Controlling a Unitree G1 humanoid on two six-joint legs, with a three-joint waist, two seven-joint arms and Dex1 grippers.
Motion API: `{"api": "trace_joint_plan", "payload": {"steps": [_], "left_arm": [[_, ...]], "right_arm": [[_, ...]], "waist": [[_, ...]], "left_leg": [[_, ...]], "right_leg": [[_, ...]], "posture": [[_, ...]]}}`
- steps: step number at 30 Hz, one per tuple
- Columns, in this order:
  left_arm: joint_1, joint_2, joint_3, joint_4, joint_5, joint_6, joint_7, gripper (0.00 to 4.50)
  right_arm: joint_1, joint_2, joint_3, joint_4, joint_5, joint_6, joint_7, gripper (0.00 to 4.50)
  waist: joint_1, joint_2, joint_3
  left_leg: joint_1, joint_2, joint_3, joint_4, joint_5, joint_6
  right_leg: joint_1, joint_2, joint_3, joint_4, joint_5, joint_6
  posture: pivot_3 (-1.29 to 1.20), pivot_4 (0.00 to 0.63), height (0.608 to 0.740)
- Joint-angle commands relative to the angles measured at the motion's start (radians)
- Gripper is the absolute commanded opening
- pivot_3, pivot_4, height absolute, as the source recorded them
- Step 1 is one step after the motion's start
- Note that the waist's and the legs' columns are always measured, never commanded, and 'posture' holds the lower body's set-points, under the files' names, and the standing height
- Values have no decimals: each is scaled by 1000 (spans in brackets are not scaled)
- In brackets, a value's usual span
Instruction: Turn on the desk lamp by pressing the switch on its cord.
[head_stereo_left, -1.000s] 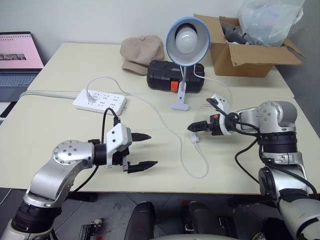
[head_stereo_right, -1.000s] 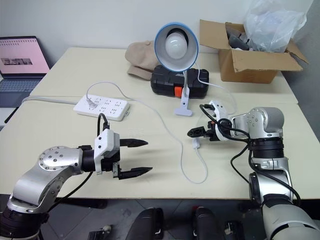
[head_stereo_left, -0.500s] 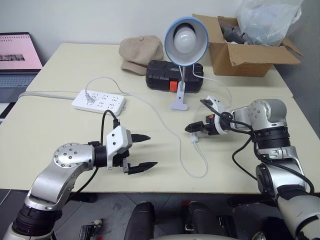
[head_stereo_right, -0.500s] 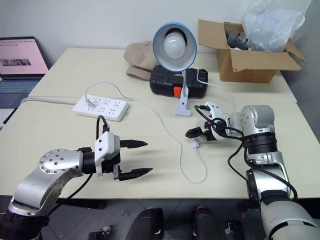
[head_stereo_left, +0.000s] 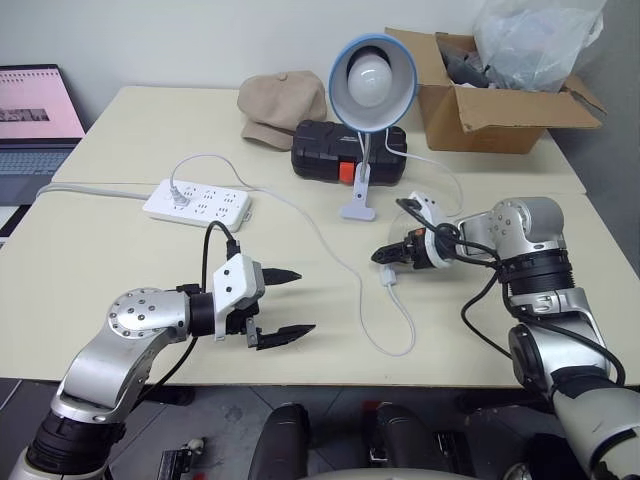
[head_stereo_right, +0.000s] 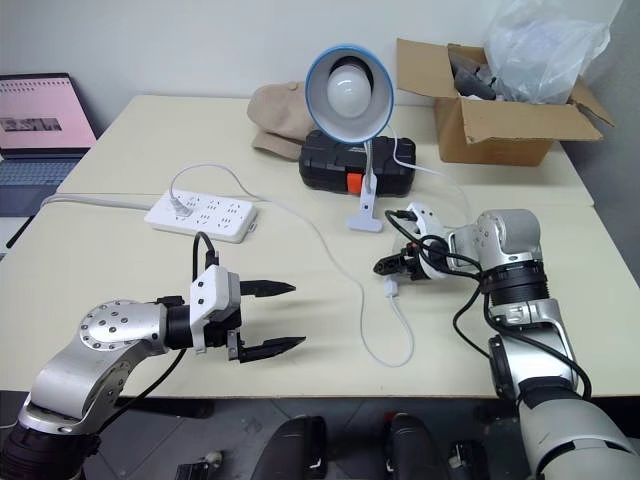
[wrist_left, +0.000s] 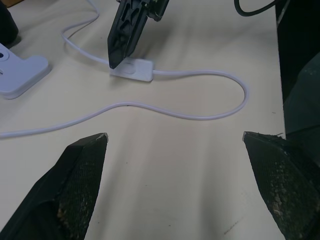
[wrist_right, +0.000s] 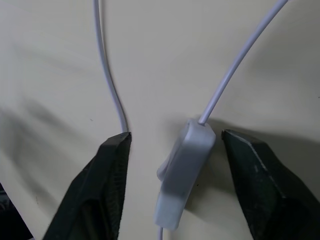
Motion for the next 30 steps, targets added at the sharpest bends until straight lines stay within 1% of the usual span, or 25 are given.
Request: {"api": "trace_joint_plan", "payload": {"steps": [1, 4, 5, 6, 8, 11, 18, 21, 23, 27, 30], "left_arm": [[7, -7, -5, -21, 0, -19, 3, 4500], [9, -8, -6, -22, 0, -18, 2, 4500], [10, -8, -6, -22, 0, -18, 1, 4500], [10, -8, -6, -22, -1, -18, 1, 4500], [10, -6, -3, -20, -4, -16, -1, 4500], [5, -2, 11, -15, -22, 0, -2, 4500], [-27, 31, 98, 14, -96, 99, 8, 4500], [-93, 23, 154, 50, -161, 166, 32, 4500], [-167, 4, 178, 87, -211, 215, 56, 4500], [-328, -53, 176, 132, -319, 331, 100, 4500], [-413, -103, 167, 170, -386, 409, 117, 4500]], "right_arm": [[-28, 5, -15, -8, -1, -26, 12, 1961], [-22, 10, -22, -2, -7, -39, 10, 1174], [-19, 12, -26, -1, -7, -42, 8, 987], [-16, 13, -31, 1, -7, -46, 6, 668], [-8, 14, -40, -2, -7, -47, 6, 431], [-3, 19, -71, -9, 1, -40, 0, 395], [21, 28, -180, -85, 28, -40, -15, 395], [60, 28, -241, -174, 48, -99, -16, 395], [99, 30, -269, -249, 64, -159, -9, 395], [161, 51, -323, -371, 126, -240, 22, 395], [174, 56, -358, -433, 185, -230, 28, 395]], "waist": [[0, 0, 0], [0, 0, 0], [0, 0, 0], [0, 0, 0], [0, 0, 0], [0, 0, 0], [0, 0, 0], [0, 0, 0], [4, 0, 0], [3, 0, 0], [0, 0, 0]], "left_leg": [[0, 0, 0, 0, 0, 0], [0, 0, 0, 0, 0, 0], [0, 0, 0, 0, 0, 0], [0, 0, 0, 0, 0, 0], [0, 0, 0, 0, 0, 0], [0, 0, 0, 0, 0, 0], [-1, 0, 0, 0, 0, 0], [-1, 0, -1, 0, 0, 0], [-2, 0, -1, 0, 0, 0], [-3, -1, -1, 0, 0, 0], [-4, -1, -2, 1, 0, 0]], "right_leg": [[0, 0, 0, 0, 0, 0], [0, 0, 0, 0, 0, 0], [0, 0, 0, 0, 0, 0], [0, 0, 0, 0, 0, 0], [0, 0, 0, 0, 0, 0], [0, 0, 0, 0, 0, 0], [-1, 0, 0, 0, 0, 0], [-1, 0, -1, 0, 0, 0], [-1, 0, -1, 0, 0, 0], [-1, 0, -1, -1, 0, 1], [-1, 0, -2, -1, 0, 1]], "posture": [[0, 150, 740], [0, 150, 740], [0, 150, 740], [0, 150, 740], [0, 150, 740], [0, 150, 740], [0, 150, 740], [0, 150, 740], [0, 150, 740], [0, 150, 740], [0, 150, 740]]}}
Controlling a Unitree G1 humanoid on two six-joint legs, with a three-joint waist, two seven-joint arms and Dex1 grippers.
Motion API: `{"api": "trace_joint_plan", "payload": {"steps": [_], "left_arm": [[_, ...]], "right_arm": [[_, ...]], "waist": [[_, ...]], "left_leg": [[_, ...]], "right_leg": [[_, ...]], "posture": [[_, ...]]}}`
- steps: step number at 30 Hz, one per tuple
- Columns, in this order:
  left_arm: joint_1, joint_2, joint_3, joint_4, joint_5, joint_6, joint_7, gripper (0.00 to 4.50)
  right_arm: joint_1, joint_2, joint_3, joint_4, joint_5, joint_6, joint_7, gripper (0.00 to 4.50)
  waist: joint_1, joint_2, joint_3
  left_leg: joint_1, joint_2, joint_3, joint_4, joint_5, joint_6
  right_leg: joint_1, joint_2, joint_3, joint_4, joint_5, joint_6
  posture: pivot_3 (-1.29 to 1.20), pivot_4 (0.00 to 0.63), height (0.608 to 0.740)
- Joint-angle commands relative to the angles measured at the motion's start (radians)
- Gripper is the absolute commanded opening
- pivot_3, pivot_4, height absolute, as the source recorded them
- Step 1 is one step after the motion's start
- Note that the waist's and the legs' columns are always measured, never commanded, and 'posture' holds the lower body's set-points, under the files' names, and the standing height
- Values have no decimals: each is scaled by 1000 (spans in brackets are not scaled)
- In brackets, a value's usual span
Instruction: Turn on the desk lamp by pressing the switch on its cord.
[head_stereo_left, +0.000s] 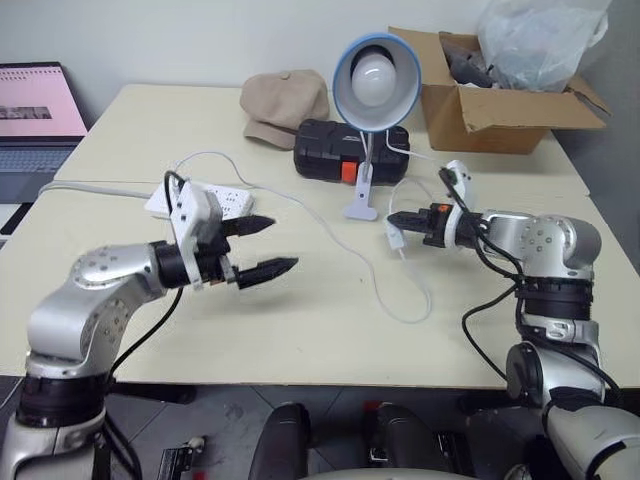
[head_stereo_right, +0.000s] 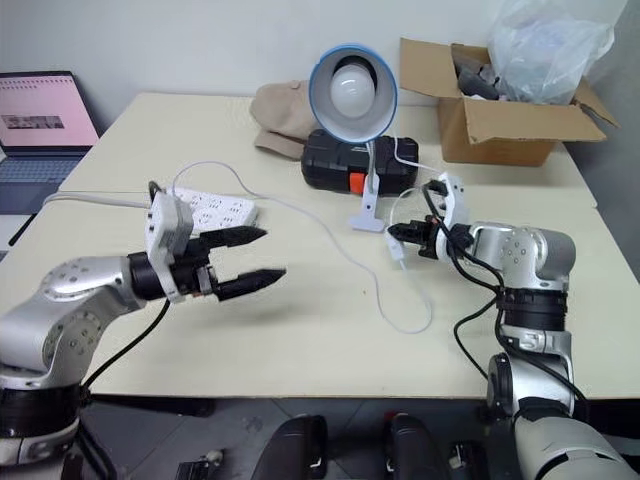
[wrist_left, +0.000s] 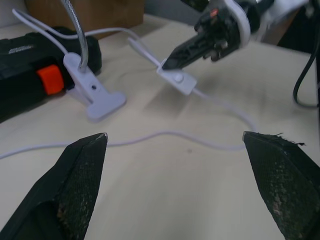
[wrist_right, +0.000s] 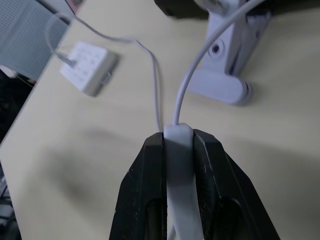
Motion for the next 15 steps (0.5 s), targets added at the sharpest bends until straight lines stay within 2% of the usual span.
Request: {"api": "trace_joint_plan", "payload": {"steps": [1, 10, 15], "left_arm": [[-95, -56, -1, 26, -113, 108, 27, 4500], [-147, -155, -98, 87, -192, 228, -22, 4500], [-173, -223, -101, 134, -239, 267, -34, 4500]], "right_arm": [[1, -9, -57, -129, 107, -14, 40, 395], [28, -74, -97, -272, 329, 56, 107, 395], [42, -91, -86, -317, 408, 78, 94, 395]], "waist": [[-3, 0, 0], [-8, 0, 0], [-5, 0, 0]], "left_leg": [[0, 0, 0, 0, 0, 0], [1, 1, 0, -1, 0, 0], [1, 0, 0, 0, 0, 0]], "right_leg": [[0, 0, 0, 0, 0, 0], [0, 1, 1, 1, 0, 0], [0, 0, 1, 1, 0, 0]], "posture": [[0, 150, 740], [0, 150, 740], [0, 150, 740]]}}
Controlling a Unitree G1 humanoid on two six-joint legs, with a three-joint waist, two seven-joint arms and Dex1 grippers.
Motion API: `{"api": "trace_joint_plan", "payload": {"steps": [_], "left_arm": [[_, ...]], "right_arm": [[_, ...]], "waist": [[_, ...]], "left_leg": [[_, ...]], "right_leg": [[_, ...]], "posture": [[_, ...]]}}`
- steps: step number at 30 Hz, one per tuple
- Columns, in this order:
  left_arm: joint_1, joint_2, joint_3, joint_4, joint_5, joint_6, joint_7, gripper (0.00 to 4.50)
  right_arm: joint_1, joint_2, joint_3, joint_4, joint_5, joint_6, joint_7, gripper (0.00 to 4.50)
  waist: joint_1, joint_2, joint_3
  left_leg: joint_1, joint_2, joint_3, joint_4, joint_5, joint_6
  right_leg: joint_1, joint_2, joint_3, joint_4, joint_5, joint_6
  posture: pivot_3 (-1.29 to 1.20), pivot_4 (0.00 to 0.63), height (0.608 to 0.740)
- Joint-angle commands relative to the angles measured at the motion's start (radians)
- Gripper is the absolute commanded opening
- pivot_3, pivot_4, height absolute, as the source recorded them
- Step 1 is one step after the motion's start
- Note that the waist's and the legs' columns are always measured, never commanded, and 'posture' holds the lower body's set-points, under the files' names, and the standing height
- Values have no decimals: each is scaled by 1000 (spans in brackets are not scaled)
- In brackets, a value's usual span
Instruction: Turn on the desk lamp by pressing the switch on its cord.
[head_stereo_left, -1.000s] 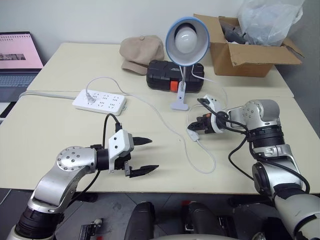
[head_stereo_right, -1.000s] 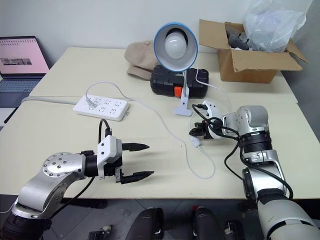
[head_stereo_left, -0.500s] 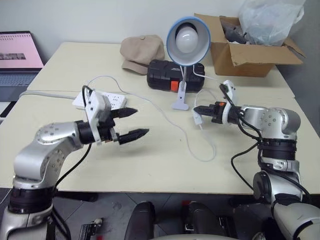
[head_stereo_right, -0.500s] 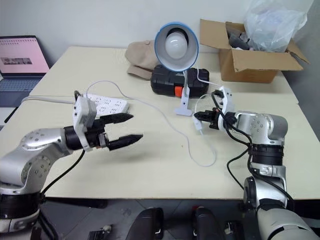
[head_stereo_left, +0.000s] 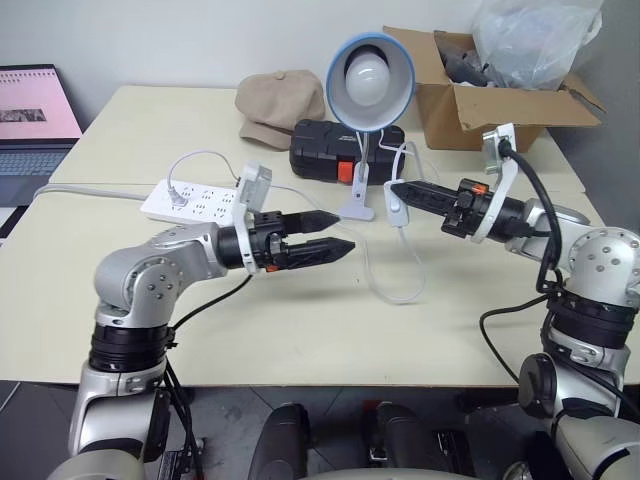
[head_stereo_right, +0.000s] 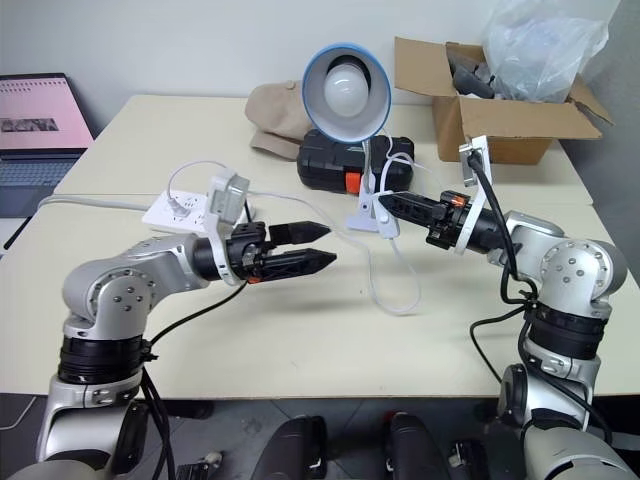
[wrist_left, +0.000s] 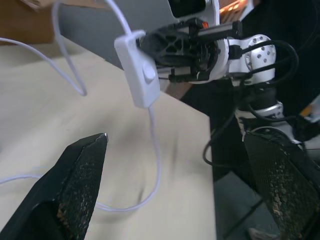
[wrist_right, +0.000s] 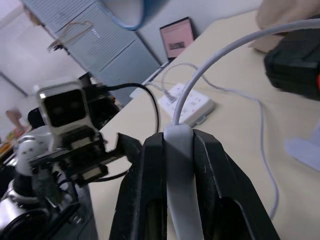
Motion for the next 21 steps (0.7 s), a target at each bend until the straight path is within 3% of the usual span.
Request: {"api": "trace_joint_plan", "payload": {"steps": [1, 7, 21], "left_arm": [[-43, -47, 5, 20, -60, 30, -12, 4500], [-64, -107, 27, 43, -98, 51, 9, 4500], [-45, -144, 3, 21, -94, 26, 6, 4500]], "right_arm": [[8, -19, -5, -64, 84, 10, 3, 395], [12, -42, 17, -98, 147, 19, -8, 395], [10, -86, 41, -101, 239, 4, -55, 395]], "waist": [[0, 0, 0], [2, 0, 0], [1, 0, 0]], "left_leg": [[0, 0, 0, 0, 0, 0], [0, 0, 0, 0, 0, 0], [0, 0, 0, 0, 0, 0]], "right_leg": [[0, 0, 0, 0, 0, 0], [0, 0, 0, 0, 0, 0], [0, 0, 0, 0, 0, 0]], "posture": [[0, 150, 740], [0, 150, 740], [0, 150, 740]]}}
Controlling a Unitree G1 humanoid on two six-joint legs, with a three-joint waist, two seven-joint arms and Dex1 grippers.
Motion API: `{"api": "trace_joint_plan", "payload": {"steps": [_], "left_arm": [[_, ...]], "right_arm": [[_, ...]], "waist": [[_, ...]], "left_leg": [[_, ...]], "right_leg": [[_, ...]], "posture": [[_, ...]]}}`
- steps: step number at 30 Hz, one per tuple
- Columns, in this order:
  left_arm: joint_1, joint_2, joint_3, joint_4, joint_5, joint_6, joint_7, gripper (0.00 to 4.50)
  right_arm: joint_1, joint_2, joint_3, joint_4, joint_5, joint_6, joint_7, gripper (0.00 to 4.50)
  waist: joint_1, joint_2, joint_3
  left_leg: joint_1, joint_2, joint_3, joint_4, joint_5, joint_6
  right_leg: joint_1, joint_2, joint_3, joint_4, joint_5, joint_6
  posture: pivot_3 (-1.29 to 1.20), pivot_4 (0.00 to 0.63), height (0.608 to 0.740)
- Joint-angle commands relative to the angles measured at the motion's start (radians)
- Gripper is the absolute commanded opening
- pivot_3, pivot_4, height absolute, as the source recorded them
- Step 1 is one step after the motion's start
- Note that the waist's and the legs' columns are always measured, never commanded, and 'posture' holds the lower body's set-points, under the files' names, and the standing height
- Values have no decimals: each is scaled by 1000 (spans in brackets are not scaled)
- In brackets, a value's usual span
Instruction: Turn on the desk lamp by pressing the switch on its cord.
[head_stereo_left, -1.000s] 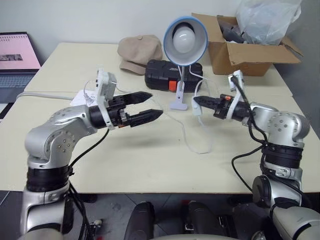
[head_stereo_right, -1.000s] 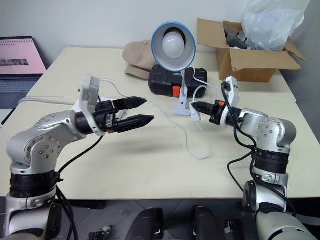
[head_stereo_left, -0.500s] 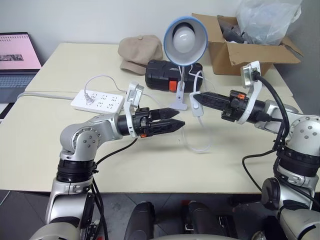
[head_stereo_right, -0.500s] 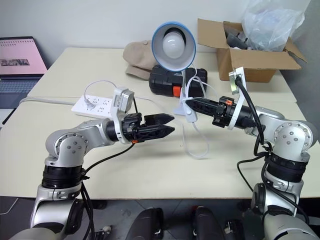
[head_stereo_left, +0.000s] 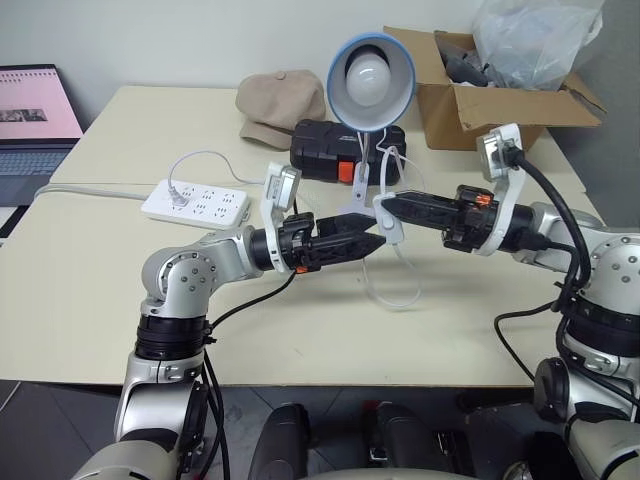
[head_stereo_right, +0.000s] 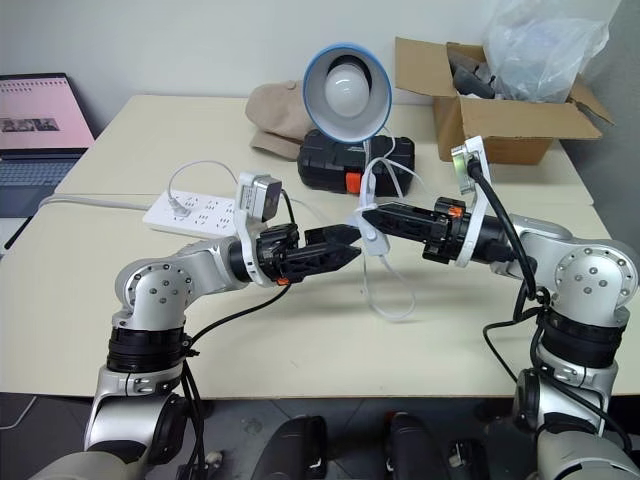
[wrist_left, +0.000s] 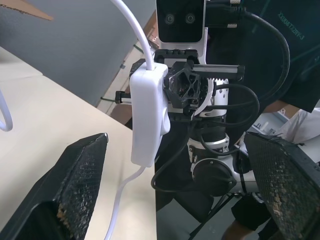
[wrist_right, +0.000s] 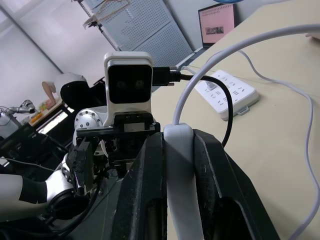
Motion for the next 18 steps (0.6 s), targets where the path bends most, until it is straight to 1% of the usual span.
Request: {"api": "trace_joint_plan", "payload": {"steps": [1, 18], "left_arm": [[0, -9, -4, -37, -3, -23, -10, 4500], [-5, -57, -34, -19, 12, -58, -19, 4500]], "right_arm": [[-13, -15, 2, -33, 46, -17, -9, 395], [-16, -40, 21, -34, 190, -26, -92, 395]], "waist": [[0, 0, 0], [0, 0, 0]], "left_leg": [[0, 0, 0, 0, 0, 0], [0, 0, 0, 0, 0, 0]], "right_leg": [[0, 0, 0, 0, 0, 0], [0, 0, 0, 0, 0, 0]], "posture": [[0, 150, 740], [0, 150, 740]]}}
